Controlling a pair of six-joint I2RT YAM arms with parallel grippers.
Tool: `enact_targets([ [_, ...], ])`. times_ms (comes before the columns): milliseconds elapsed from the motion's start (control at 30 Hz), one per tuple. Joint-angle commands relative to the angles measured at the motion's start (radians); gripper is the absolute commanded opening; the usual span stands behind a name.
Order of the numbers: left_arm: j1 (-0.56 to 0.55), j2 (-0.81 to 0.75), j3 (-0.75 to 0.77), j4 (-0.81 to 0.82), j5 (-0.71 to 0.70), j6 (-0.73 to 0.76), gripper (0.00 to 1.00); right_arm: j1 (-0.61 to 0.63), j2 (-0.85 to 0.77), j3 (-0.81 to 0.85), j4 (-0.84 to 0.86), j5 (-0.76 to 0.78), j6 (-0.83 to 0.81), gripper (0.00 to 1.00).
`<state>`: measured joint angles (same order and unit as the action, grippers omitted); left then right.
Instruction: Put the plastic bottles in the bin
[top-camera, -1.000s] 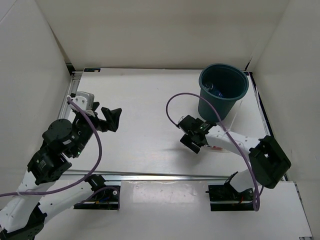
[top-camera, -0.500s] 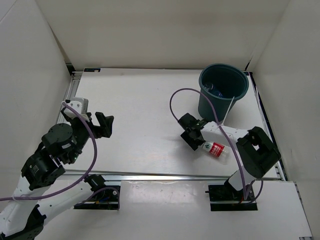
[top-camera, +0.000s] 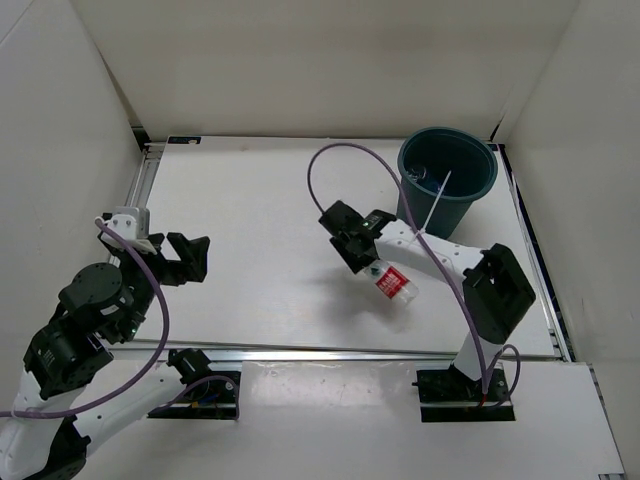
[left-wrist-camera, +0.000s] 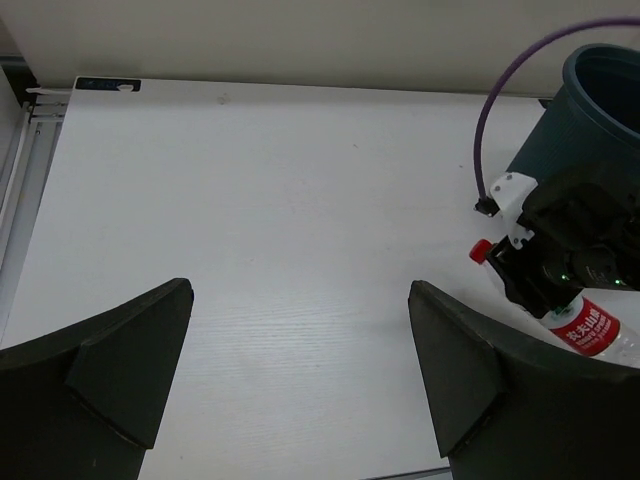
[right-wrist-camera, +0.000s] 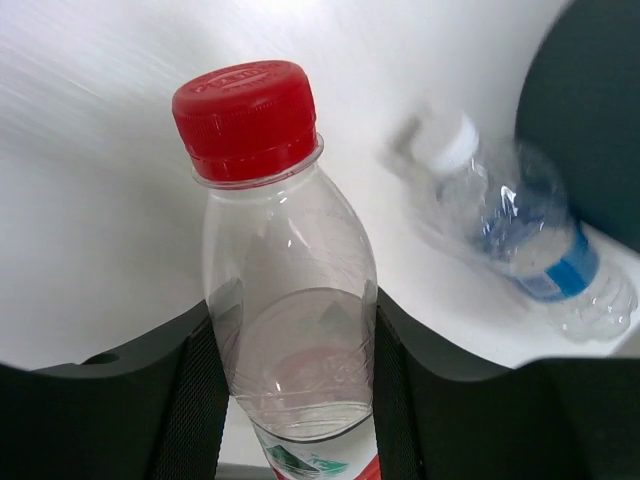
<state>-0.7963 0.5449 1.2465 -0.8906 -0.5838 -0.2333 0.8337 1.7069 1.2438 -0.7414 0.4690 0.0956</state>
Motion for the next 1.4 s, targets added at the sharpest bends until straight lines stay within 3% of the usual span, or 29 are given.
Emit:
enact_targets([
  [0, -0.006, -0.002, 0.019, -0.014, -0.016, -0.008, 1.0, 0.077, -0.046, 0.19, -0.07, 0.013, 0.076, 0.19],
  [67, -0.006, -0.002, 0.01, -0.014, 0.004, -0.008, 1.0, 0.109, -0.036, 0.3, -0.116, 0.013, 0.085, 0.19],
  [133, -0.006, 0.009, 0.01, -0.014, 0.016, -0.008, 1.0, 0.11, -0.02, 0.51, -0.15, 0.071, 0.057, 0.19],
  [200, -0.006, 0.018, 0.01, -0.014, 0.032, -0.008, 1.0, 0.11, -0.001, 0.68, -0.173, 0.199, 0.03, 0.18],
  [267, -0.006, 0.027, 0.01, -0.014, 0.055, -0.008, 1.0, 0.046, 0.028, 0.917, -0.142, 0.27, -0.031, 0.18],
  [367, -0.006, 0.027, 0.019, -0.014, 0.067, -0.008, 1.0, -0.098, 0.011, 1.039, -0.024, 0.307, -0.072, 0.18],
  [433, -0.006, 0.036, 0.028, -0.014, 0.079, -0.008, 1.0, -0.236, -0.025, 0.991, 0.097, 0.307, -0.094, 0.18],
  [533, -0.006, 0.046, 0.047, -0.034, 0.079, -0.017, 1.0, -0.406, -0.035, 0.948, 0.131, 0.218, -0.051, 0.17],
  [700, -0.006, 0.067, 0.057, -0.034, 0.088, -0.026, 1.0, -0.58, -0.035, 0.82, 0.232, 0.09, 0.018, 0.18],
  [833, -0.006, 0.116, 0.094, -0.044, 0.113, -0.07, 1.0, -0.705, 0.04, 0.83, 0.244, 0.008, 0.075, 0.2],
  [1100, -0.006, 0.194, 0.106, -0.057, 0.156, -0.144, 1.0, -0.804, 0.106, 0.855, 0.206, -0.151, 0.142, 0.21],
  [1367, -0.006, 0.25, 0.169, -0.082, 0.135, -0.153, 1.0, -0.814, 0.172, 0.864, 0.197, -0.247, 0.167, 0.21],
])
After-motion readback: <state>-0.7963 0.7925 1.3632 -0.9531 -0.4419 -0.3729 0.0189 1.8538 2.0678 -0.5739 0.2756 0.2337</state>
